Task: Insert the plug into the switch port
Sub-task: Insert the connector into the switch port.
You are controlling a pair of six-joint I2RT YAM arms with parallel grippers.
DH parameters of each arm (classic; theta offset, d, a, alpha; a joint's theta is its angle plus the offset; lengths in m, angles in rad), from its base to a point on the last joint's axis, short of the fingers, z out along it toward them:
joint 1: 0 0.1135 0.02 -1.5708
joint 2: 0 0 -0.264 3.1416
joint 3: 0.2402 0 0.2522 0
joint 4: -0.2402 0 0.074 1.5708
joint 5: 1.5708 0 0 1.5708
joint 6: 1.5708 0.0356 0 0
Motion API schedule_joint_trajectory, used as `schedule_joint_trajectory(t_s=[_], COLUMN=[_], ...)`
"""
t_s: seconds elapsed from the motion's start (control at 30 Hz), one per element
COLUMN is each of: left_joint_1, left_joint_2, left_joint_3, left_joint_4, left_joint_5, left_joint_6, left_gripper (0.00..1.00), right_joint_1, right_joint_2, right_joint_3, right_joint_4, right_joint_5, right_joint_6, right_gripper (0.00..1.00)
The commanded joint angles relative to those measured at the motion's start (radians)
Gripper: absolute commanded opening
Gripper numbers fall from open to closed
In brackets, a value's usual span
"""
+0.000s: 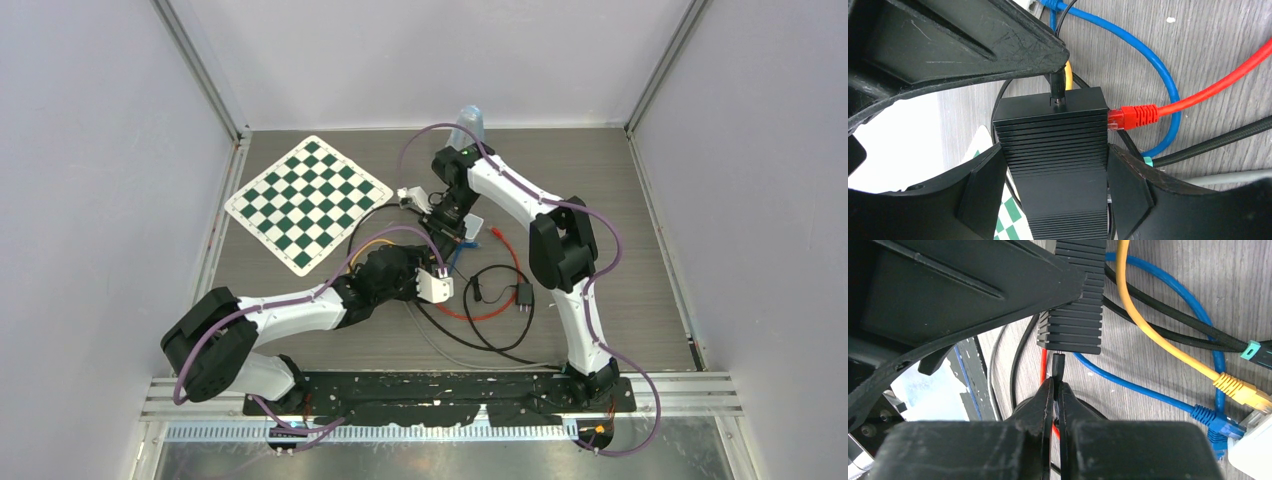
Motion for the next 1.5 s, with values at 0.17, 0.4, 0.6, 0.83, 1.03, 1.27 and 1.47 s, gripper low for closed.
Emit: schedule_joint_trajectory(t_s=[0.17,0.4,0.6,0.83,1.03,1.27,1.47], left_joint_1=[-0.018,-0.019,-0.019,-0.019,-0.019,-0.011,-0.01], left_joint_2=[0.001,0.006,-0.009,0.004,0.01,-0.068,-0.117], left_joint_3=[0.03,0.032,0.036,0.065,0.063,0.0,-0.017], left_joint_4=[0.131,0.147,0.155,0.146,0.162,0.132,0.102], left_joint_5=[0.063,0.076,0.076,0.115,0.052,-0.027,-0.01], left_joint_6=[0.009,-0.012,-0.022,-0.023,-0.029,-0.028,-0.059], left_gripper=[0.0,0.0,0.0,0.0,0.0,0.25,0.53], right_joint_1=[0.024,0.028,0.034,0.045,0.033,-0.089,-0.171], right_joint_2=[-0.04,-0.05,-0.05,-0.084,-0.132,-0.242,-0.304], right_joint_3=[-0.059,-0.087,-0.123,-0.253,-0.324,-0.473,-0.571], right_joint_4=[0.276,0.333,0.38,0.595,0.696,0.693,0.633], right_joint_5=[-0.159,-0.239,-0.317,-0.356,-0.336,-0.367,-0.418], right_joint_6=[0.08,0.087,0.121,0.301,0.352,0.293,0.196], right_gripper=[0.05,0.05,0.05,0.05,0.05,0.05,0.05])
